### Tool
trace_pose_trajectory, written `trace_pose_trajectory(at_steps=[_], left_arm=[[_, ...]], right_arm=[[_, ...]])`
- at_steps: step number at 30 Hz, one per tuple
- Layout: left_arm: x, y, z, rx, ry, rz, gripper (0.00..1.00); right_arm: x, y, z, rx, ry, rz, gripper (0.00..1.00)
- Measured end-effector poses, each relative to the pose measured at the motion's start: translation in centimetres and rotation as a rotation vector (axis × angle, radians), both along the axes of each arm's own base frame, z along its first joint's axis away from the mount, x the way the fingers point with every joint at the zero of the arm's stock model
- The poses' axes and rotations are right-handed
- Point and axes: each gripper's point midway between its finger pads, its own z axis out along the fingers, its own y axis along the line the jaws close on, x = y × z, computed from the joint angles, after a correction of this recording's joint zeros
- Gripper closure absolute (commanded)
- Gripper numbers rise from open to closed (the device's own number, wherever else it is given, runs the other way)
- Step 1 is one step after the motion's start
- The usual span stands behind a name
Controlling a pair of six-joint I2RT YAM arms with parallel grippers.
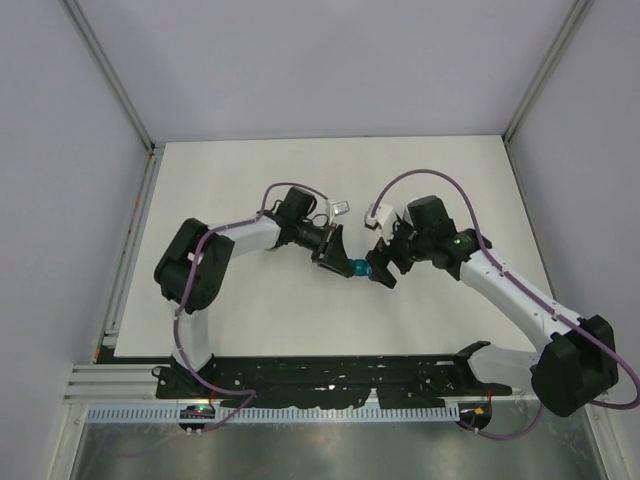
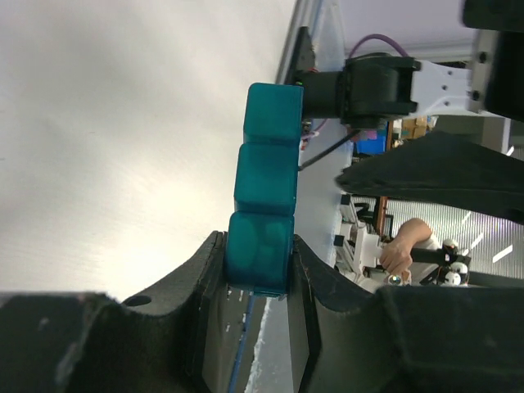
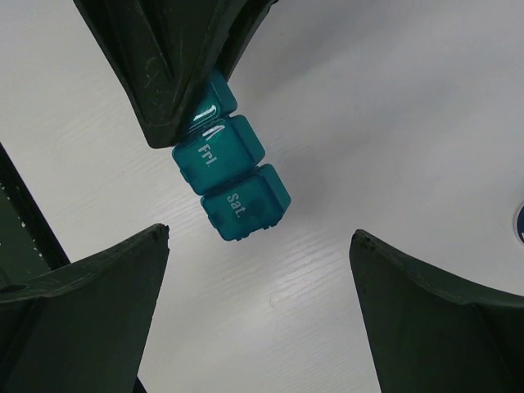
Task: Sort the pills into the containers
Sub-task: Place the pill container at the center of the board.
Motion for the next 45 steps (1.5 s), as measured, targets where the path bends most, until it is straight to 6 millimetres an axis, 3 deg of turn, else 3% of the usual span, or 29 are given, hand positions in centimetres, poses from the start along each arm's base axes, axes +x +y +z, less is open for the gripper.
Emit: trace_pose_trajectory(at_steps=[5,14,20,27,38,45], left_arm=[[-0.8,0.0,2.9,-0.074,-0.008,-0.047,1.0],[-2.1,0.6,4.4,-0.094,0.057,-0.105,1.0],[-2.8,1.1,5.0,-0.085,0.06,-0.143,1.0],[-3.9,1.9,4.9,-0.061,0.088,-0.166,1.0],[-4.5,2.3,5.2,-0.057,0.105,-0.174,1.0],[-4.5,2.3,5.6,-0.061,0.095,-0.175,0.74]], right_arm=[[-1.1,0.6,0.3,0.003,-0.013,0.086,0.05],[-3.5,2.9,1.5,-0.07,-0.159,0.25,0.05],[-3.5,3.2,1.3,-0.125,-0.209,0.279,0.0],[-3.3,3.7,1.2,-0.148,-0.242,0.295,0.21],[-4.2,4.9,0.2,-0.167,-0.224,0.347,0.44],[-4.5,5.2,0.3,-0.164,-0.223,0.353,0.62]])
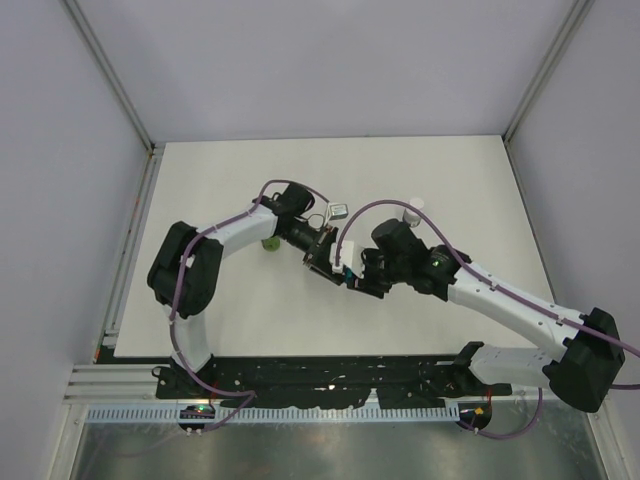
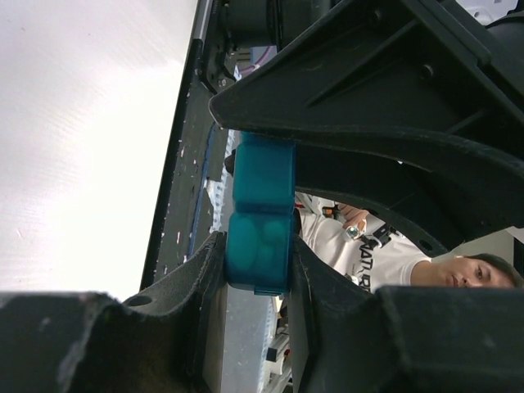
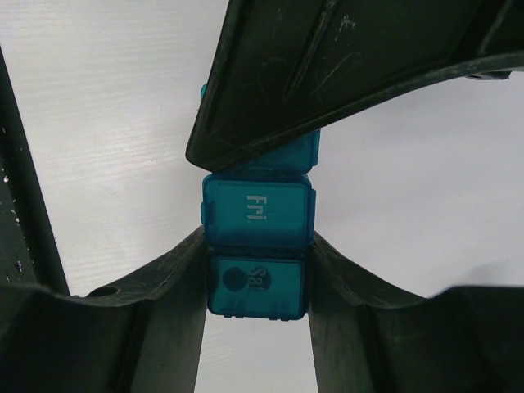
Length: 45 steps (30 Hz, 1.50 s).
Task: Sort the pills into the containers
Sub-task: Place the pill container at the center of the board.
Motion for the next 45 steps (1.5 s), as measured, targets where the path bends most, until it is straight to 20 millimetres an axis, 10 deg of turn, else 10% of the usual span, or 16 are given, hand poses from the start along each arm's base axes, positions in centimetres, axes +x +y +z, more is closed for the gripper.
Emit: trace_pose_trajectory(at_steps=[22,37,45], left_arm=[[-0.1,-0.1,1.3,-0.03,-0.056,-0.002,0.49],[-0.5,0.2,0.9,-0.039,-0.07,-0.009,0.47],[-0.4,0.4,0.7,-0.033,-0.068,-0.003,0.62]], right_arm=[[0.1,0.2,0.5,0.015,0.005,-0.013,0.83],[0.1,0.1,0.5,0.013,0.008,-0.024,0.85],[0.2,0.1,0.6,0.012,0.005,-0.027,0.85]])
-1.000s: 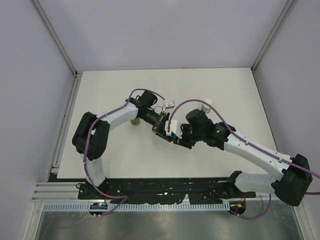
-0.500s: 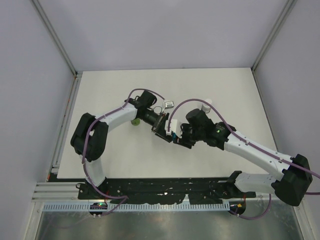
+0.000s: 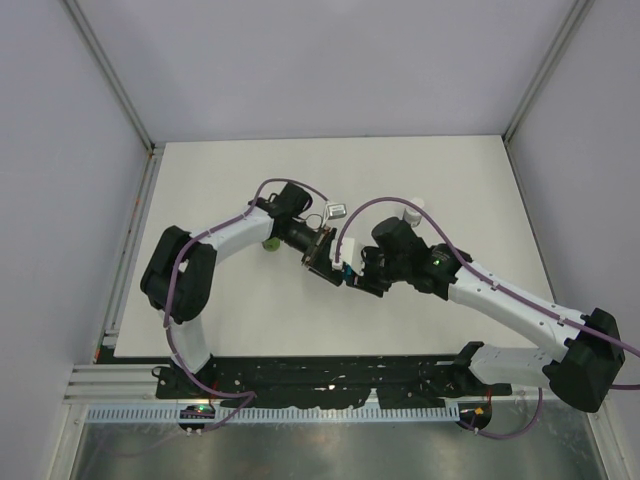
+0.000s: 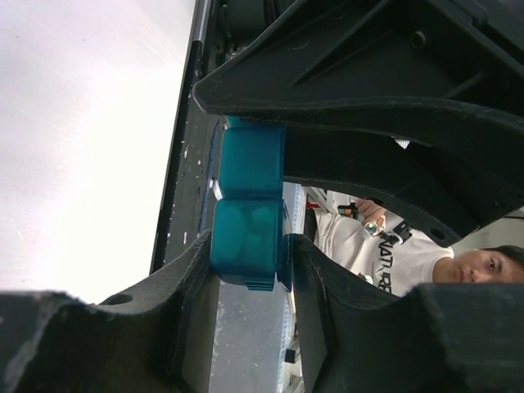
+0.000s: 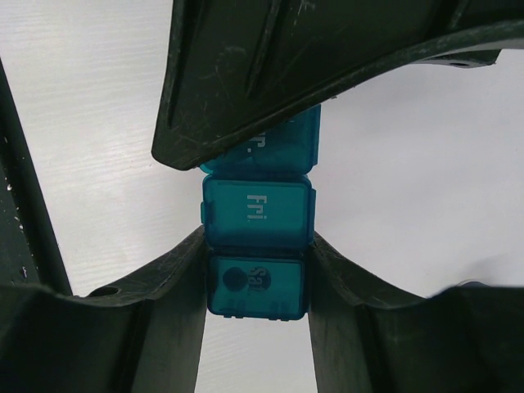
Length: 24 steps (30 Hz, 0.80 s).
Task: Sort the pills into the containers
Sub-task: Place the pill container at the center of the board.
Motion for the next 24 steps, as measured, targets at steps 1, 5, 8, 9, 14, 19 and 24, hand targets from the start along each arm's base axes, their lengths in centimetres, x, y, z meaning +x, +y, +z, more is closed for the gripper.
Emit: trace_pose_trajectory(at_steps=[1,5,8,9,14,19,24], left_arm=[[0.0,0.0,-0.06,0.002,0.001,0.001,0.63],[0.11,-0.03,-0.27,0.01,-0.002,0.007,0.69],[0.19,-0.16,-0.23,0.013,0.002,0.012,0.71],[0.22,-0.21,-0.23,0.013,0.001,0.013,0.71],[0.3,-0.34,-0.23,0.018,0.006,0.018,0.72],[0.36,-0.44,-0.3,0.022,0.009,0.021,1.0],[0.45,-0.61,-0.48,0.029,0.012,0.027,1.0]], right_arm=[[0.0,0.01,0.03,0.0,0.0,0.0,0.86],[0.06,0.0,0.14,0.001,-0.001,-0.004,0.86],[0.1,-0.13,0.11,-0.005,-0.002,-0.009,0.87],[0.11,-0.16,0.09,-0.006,-0.002,-0.011,0.87],[0.15,-0.25,0.06,-0.01,-0.003,-0.015,0.87],[0.15,-0.32,0.02,-0.012,-0.001,-0.019,0.88],[0.15,-0.52,-0.1,-0.02,0.002,-0.026,0.88]])
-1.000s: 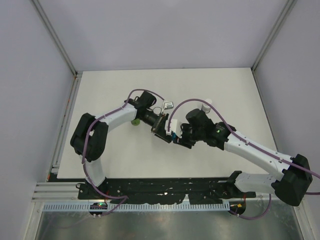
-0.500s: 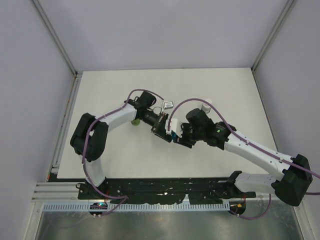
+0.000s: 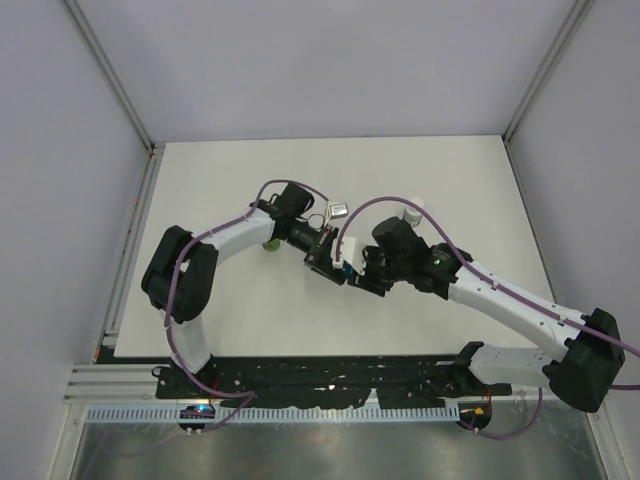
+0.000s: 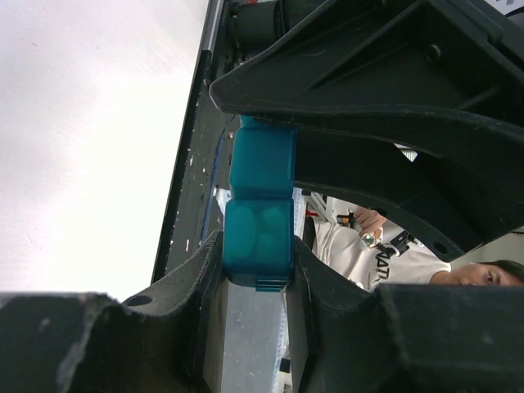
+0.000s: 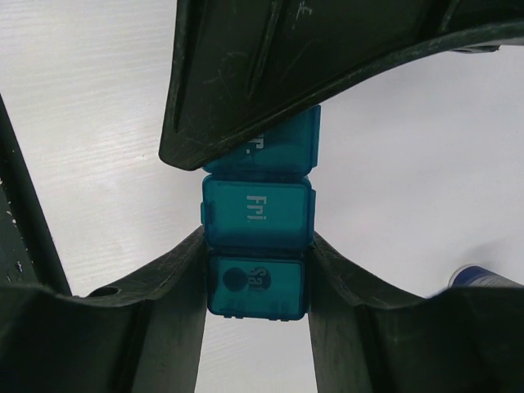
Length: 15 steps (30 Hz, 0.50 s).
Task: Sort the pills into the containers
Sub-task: Place the pill container at the center of the board.
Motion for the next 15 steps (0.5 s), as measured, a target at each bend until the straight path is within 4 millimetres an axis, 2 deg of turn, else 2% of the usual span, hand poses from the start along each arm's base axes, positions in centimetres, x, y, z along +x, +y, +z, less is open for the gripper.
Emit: trace_pose_trajectory(at_steps=[10,13,15], left_arm=[[-0.24,0.14,-0.81,0.012,-0.021,0.015,0.98],[-0.2,0.12,-0.71,0.012,-0.024,0.016,0.71],[-0.18,0.11,-0.68,0.012,-0.025,0.016,0.63]], right_arm=[[-0.35,-0.18,-0.59,-0.02,0.023,0.004,0.88],[-0.34,-0.14,-0.57,-0.018,0.022,0.005,0.88],[-0.34,-0.14,-0.57,-0.018,0.022,0.005,0.89]])
